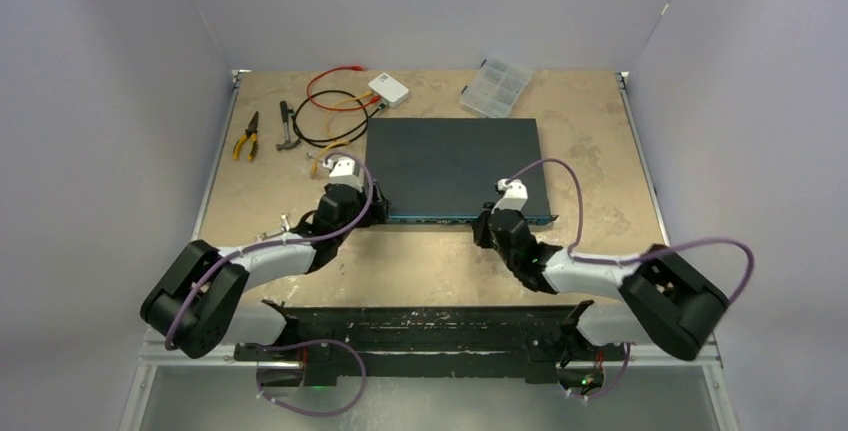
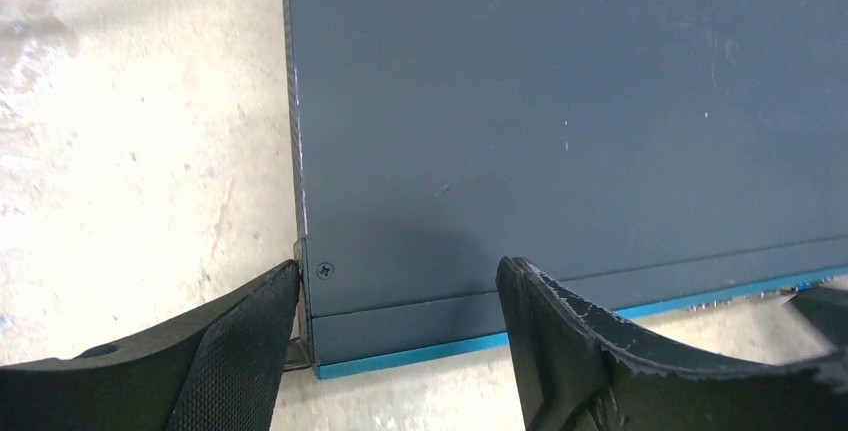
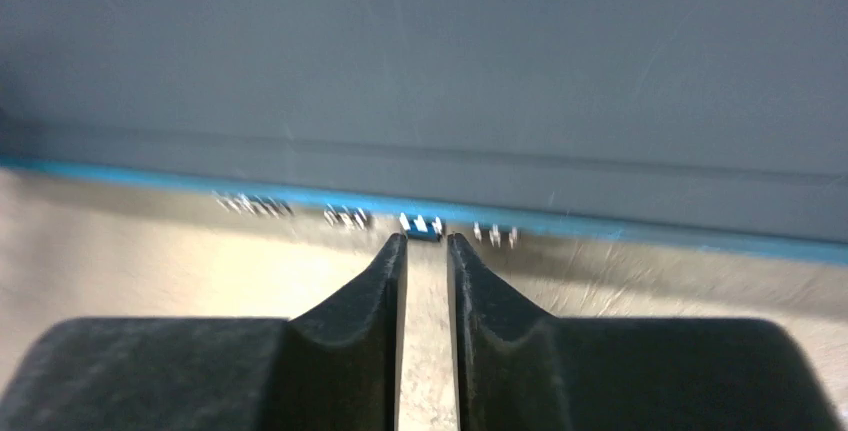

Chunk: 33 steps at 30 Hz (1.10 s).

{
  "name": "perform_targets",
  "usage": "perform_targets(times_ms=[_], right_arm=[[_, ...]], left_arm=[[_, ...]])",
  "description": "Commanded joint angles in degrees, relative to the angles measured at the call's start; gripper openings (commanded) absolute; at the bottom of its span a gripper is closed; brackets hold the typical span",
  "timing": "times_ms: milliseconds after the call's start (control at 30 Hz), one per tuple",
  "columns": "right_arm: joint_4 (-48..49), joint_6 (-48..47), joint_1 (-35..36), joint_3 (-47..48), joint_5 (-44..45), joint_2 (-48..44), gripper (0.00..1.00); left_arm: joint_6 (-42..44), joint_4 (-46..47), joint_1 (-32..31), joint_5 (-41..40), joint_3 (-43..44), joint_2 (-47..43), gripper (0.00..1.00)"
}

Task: Insert the plug into the switch port
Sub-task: Insert the plug into the switch port, then reset both arms

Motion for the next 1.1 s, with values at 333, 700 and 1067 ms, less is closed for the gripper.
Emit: perform_targets(times_ms=[333, 700, 1067], right_arm=[[-29.4, 0.1, -2.2, 6.2, 9.4, -46.1, 0.7], [-44.9, -6.9, -2.1, 18.6, 24.8, -60.2, 0.98], [-45.4, -5.3, -2.1, 18.6, 27.9, -68.0, 0.99]], left_arm=[[-6.5, -31.9, -2.2, -2.9, 11.1, -18.4, 0.73], [6.7, -48.2, -2.2, -15.6, 26.0, -37.3, 0.81], [19.3, -41.5, -2.2, -31.1, 22.8, -52.7, 0.86]])
